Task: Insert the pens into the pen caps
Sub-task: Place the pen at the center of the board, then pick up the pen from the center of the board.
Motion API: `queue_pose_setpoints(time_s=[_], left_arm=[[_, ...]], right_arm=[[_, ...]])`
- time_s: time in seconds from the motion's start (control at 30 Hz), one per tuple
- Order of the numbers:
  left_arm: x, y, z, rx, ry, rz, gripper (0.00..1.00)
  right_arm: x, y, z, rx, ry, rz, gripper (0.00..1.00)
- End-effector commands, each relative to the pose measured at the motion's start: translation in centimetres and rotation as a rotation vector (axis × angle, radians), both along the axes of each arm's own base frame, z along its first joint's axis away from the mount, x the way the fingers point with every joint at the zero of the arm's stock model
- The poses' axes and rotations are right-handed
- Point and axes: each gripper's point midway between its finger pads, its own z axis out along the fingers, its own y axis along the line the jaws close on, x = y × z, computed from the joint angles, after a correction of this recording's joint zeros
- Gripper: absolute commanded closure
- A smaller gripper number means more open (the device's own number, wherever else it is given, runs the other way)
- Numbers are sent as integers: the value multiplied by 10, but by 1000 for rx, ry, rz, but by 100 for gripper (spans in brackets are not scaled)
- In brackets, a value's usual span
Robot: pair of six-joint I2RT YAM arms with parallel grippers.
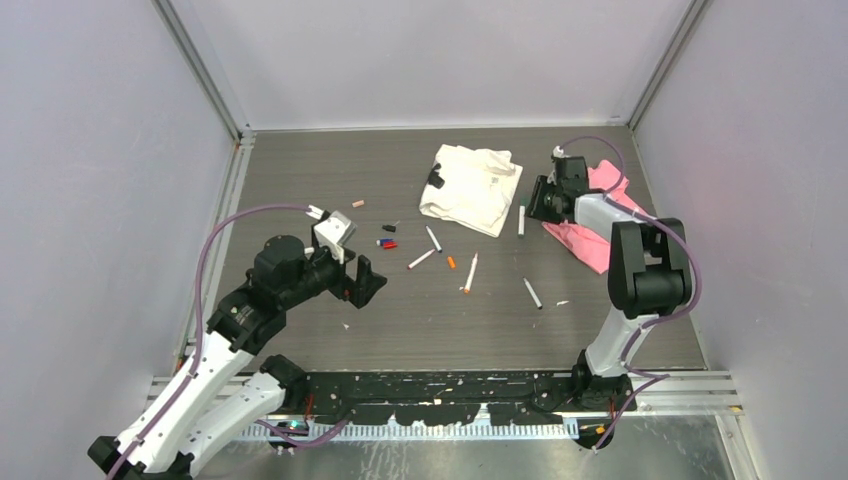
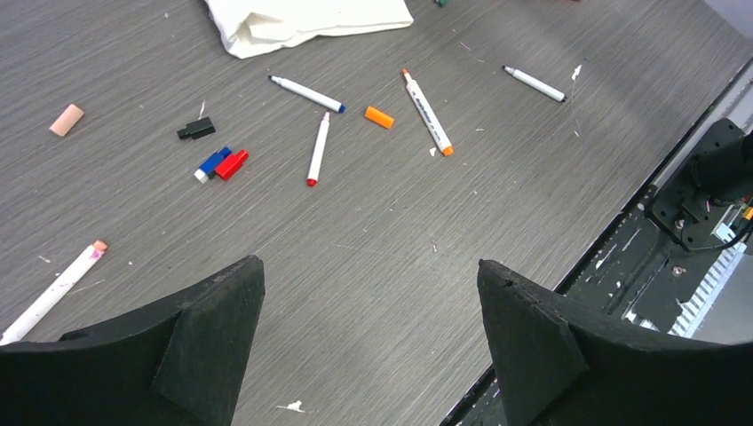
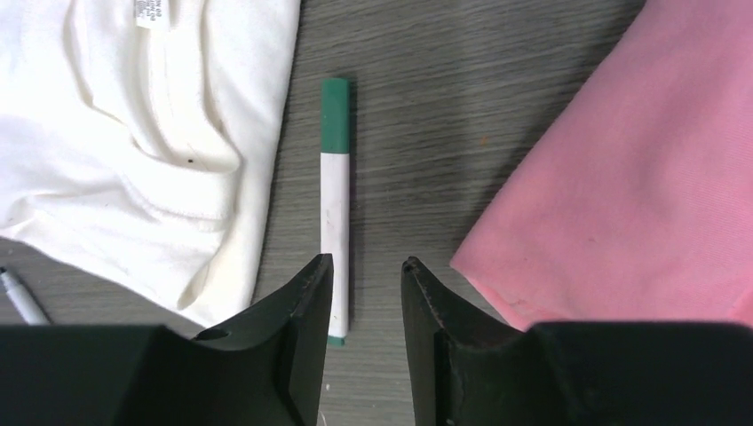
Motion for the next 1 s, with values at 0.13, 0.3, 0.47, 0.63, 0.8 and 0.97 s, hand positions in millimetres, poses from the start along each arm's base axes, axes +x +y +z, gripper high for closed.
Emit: queue_pose_setpoints(time_s=[0.13,0.3,0.47,0.63,0.8,0.97], left_arm=[[-7,-15,10,-87,-12,-95,9],[1,-32,23,-246,29,-88,8],[15,-55,11,-479,175,-41,7],[35,-62,-11,-561,276,49,7],[52,-69,-24,-580,306,84,8],[68,-69,-46,-486,345,144,12]], right_arm=[[-30,19,140,194,-312,420,46],[-76,52,199,291,-500,672,34],[-103,63,216,287,-580,782,29],[-125,76,224,386,-592,869,16],[-129,76,220,329,-578,882,15],[-129,74,216,260,-560,872,14]])
